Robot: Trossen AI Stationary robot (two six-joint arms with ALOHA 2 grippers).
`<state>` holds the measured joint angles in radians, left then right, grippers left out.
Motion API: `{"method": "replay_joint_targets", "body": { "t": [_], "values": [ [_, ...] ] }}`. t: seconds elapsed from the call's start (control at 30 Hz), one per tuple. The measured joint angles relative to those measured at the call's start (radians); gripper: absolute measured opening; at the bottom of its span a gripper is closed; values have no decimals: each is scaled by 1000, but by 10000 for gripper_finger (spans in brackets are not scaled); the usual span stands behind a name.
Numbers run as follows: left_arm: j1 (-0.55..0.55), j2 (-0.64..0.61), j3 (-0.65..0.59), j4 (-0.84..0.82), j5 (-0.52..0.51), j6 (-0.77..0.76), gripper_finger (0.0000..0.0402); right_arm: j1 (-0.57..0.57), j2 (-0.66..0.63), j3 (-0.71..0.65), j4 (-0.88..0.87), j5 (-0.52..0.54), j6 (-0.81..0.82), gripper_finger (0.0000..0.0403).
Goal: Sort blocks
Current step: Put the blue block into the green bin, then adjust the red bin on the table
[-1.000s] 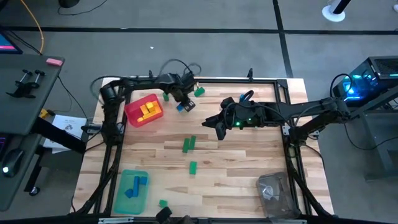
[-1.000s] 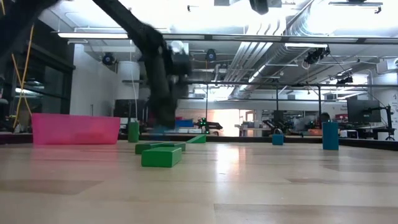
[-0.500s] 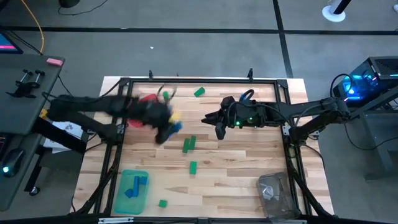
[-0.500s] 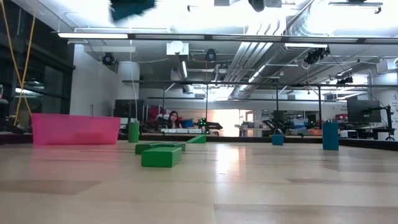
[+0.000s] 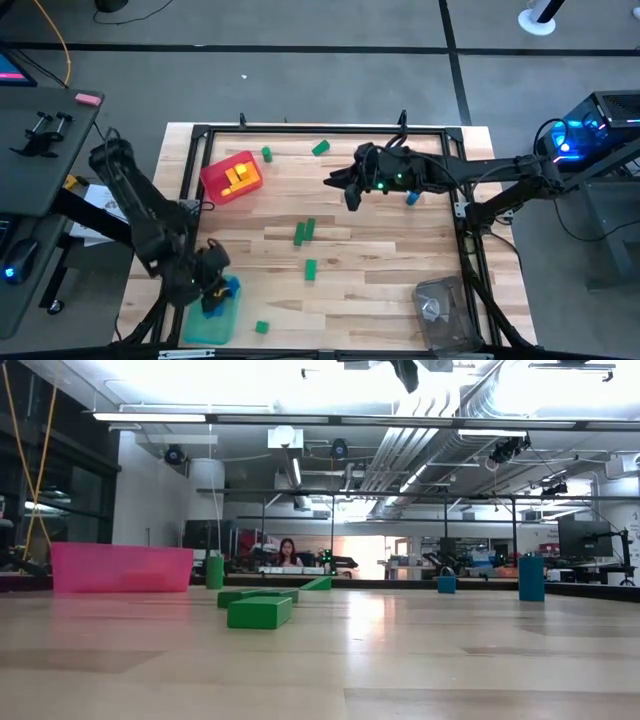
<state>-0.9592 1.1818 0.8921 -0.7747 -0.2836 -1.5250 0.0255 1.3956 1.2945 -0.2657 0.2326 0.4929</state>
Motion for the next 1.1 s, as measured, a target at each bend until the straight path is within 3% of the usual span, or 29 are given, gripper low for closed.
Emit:
{"method": "replay_joint_targets", "body": {
  "t": [0.1, 0.2, 0.3, 0.4, 0.67, 0.83, 0.97, 1.1],
  "values": [
    [-13, 37, 0, 79, -6, -30, 71, -9, 0, 0, 0, 0, 5, 0],
    [-14, 69, 0, 152, 132, 9, 71, -13, 0, 0, -1, -3, 22, 0],
    [-23, 106, 0, 119, 278, 7, 71, -13, 0, 0, -9, -7, 23, 0],
    [-48, 128, 0, 76, 331, -20, 85, -12, 0, 0, -29, -9, 23, 0],
    [-69, 144, 0, 93, 358, -86, 183, -12, 0, 0, -59, -17, 26, 0],
    [-36, 100, 0, 77, 361, -38, 219, -12, 0, 0, -59, -17, 26, 0],
    [58, 16, 0, 4, 355, 55, 230, -12, 0, 0, -36, -47, 39, 0],
    [244, -106, 0, -69, 271, 230, 230, -12, 0, 0, 9, -70, 50, 0]
  ]
}}
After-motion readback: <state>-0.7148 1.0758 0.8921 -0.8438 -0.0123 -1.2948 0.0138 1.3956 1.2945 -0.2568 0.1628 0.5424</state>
